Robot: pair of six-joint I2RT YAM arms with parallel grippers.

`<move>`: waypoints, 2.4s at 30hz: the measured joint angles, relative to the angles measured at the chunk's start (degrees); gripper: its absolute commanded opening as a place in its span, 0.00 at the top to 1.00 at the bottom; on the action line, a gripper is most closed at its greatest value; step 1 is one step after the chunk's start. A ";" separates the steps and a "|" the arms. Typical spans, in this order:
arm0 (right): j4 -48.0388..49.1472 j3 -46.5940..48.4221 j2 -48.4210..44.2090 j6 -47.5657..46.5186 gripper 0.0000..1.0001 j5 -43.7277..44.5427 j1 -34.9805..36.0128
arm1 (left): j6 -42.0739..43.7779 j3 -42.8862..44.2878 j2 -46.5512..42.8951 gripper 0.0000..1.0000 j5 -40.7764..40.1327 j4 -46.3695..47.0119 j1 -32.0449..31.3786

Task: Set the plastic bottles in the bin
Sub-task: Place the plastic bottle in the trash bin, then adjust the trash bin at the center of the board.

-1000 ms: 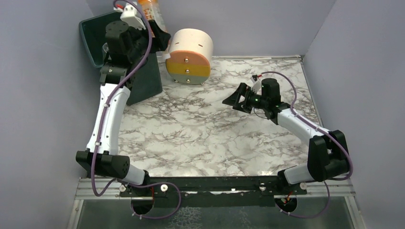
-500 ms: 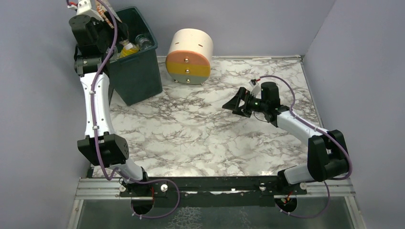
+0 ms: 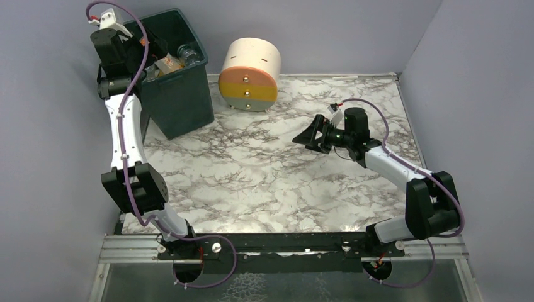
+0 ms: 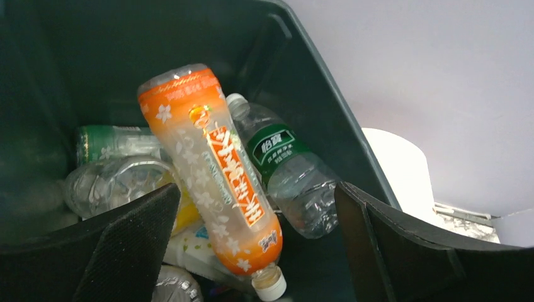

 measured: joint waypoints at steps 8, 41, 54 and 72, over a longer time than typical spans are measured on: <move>0.20 0.00 0.00 -0.11 0.00 -0.13 0.00 | -0.37 -7.17 -3.78 0.01 0.76 1.75 0.00; 10.08 -19.80 -17.05 -24.24 0.00 54.07 -2.60 | 0.55 -62.45 -29.14 0.01 -3.02 61.22 -11.19; 37.88 -27.36 -0.42 -32.52 0.00 63.36 -4.31 | 11.65 -66.97 -20.33 0.01 -11.54 87.62 -12.02; 45.29 -21.44 9.88 -36.92 0.01 61.68 -5.66 | 22.86 -70.10 -14.78 0.01 -10.71 103.27 -12.13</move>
